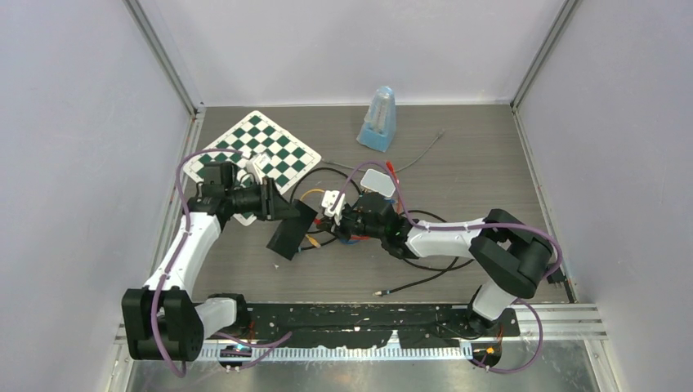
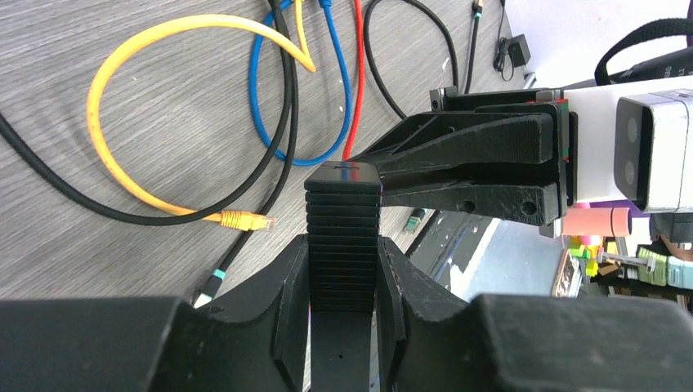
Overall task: Insert the plug into the switch port
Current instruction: Insert the connector into the switch port, then pick up the switch port at the center of the board.
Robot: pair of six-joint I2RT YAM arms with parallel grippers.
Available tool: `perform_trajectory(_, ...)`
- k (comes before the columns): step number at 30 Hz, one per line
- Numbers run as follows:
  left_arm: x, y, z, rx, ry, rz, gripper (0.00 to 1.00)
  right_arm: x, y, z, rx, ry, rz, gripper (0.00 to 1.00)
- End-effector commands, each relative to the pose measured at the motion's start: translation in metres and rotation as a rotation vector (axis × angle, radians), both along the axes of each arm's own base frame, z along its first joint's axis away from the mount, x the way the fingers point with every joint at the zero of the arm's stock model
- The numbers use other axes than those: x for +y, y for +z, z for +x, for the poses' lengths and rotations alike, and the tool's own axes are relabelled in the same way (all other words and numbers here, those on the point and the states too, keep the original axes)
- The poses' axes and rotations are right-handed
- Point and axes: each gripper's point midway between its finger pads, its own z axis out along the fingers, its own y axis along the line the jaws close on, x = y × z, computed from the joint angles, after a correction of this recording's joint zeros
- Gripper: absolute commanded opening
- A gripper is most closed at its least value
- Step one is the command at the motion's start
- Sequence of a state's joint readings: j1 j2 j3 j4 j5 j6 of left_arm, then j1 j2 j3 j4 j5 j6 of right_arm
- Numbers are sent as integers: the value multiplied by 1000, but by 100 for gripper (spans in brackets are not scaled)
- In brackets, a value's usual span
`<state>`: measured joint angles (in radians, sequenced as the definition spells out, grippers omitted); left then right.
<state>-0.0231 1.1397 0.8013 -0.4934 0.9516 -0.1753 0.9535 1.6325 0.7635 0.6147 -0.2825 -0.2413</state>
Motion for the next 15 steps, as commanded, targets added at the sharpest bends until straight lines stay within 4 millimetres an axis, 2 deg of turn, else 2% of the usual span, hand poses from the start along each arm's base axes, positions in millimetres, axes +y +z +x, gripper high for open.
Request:
perform_trajectory(1, -27, 12, -25, 34, -169, -131, 0, 20, 115, -1, -279, 104, 247, 5)
perform_trajectory(8, -38, 11, -28, 49, -207, -148, 0, 15, 143, 7, -379, 96, 262, 5)
perform_trajectory(15, -50, 0, -35, 108, -258, -160, 0, 18, 166, 4, -531, 160, 272, 5)
